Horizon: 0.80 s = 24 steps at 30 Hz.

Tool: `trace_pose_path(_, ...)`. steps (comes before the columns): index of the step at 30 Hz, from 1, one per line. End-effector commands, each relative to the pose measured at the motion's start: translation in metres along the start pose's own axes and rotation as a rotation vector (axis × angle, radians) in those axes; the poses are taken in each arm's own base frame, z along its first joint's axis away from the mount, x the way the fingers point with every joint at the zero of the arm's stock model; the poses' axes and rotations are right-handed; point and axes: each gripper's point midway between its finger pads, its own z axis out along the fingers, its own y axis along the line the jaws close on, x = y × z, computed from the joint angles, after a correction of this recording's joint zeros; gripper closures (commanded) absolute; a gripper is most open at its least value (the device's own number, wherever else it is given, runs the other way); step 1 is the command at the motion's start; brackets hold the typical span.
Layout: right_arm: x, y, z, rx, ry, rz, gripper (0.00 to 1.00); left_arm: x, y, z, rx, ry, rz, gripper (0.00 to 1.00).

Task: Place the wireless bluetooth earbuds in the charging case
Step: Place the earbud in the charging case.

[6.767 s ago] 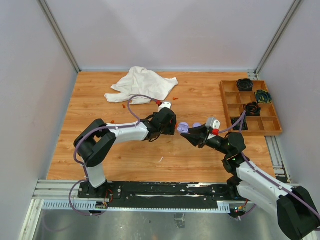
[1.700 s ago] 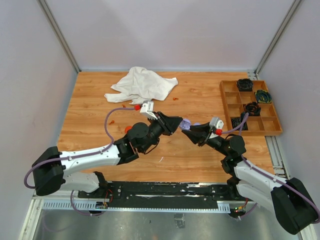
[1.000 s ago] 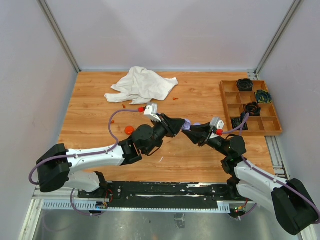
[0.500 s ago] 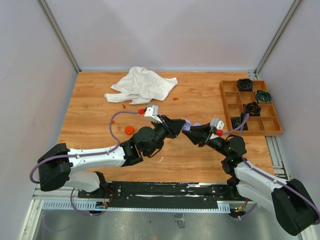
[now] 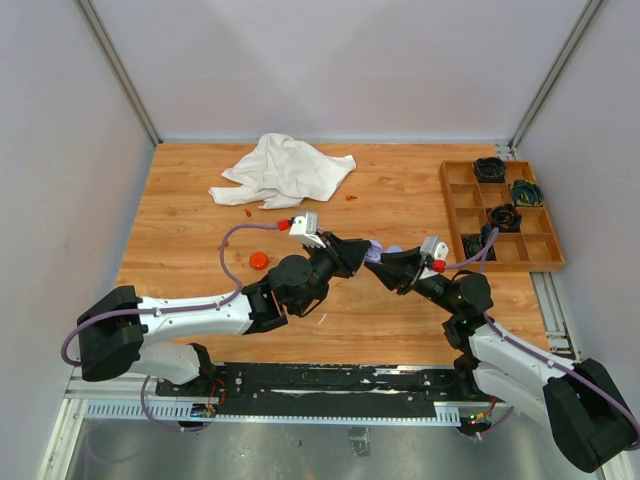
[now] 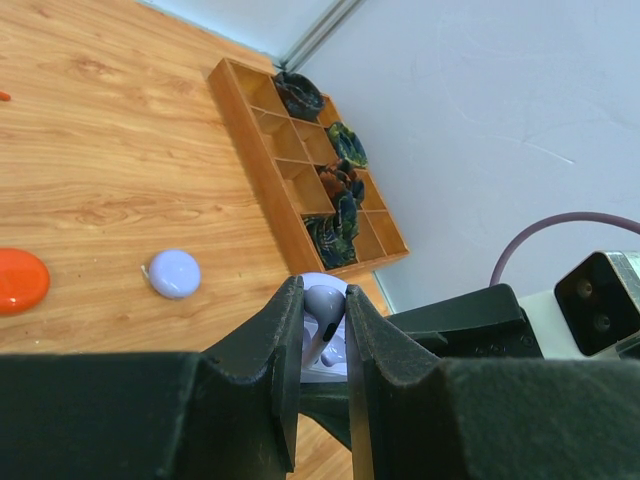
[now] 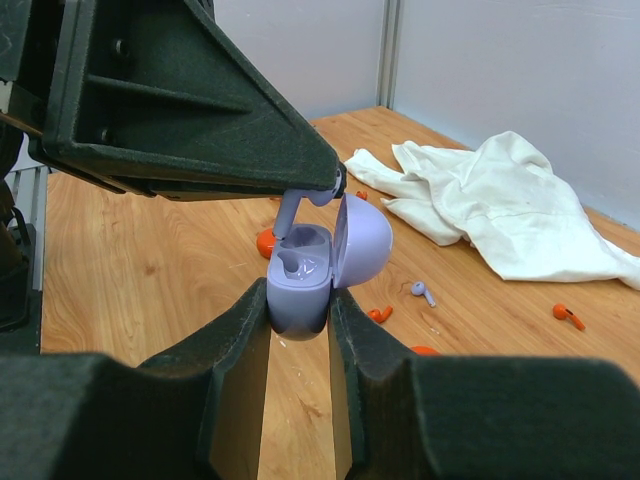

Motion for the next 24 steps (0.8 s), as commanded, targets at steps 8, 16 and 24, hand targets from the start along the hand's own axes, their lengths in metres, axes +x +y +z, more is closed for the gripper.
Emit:
trace_pose_path(8,-0.021,-0.005,-0.002,0.015,-0.074,-0.047,0.97,-0.007,-0.010,0.001,0.021,-0.036,-0.011,0.81)
trace_pose_path(16,-0.020,-0.005,-0.001,0.016,-0.075,-0.042,0.97,-0.013,-0.014,-0.002,0.038,-0.065,-0.034,0.82)
trace_pose_path(24,-0.021,-0.004,-0.002,0.014,-0.079,-0.043,0.97,-0.012,-0.010,0.001,0.020,-0.074,-0.018,0.82)
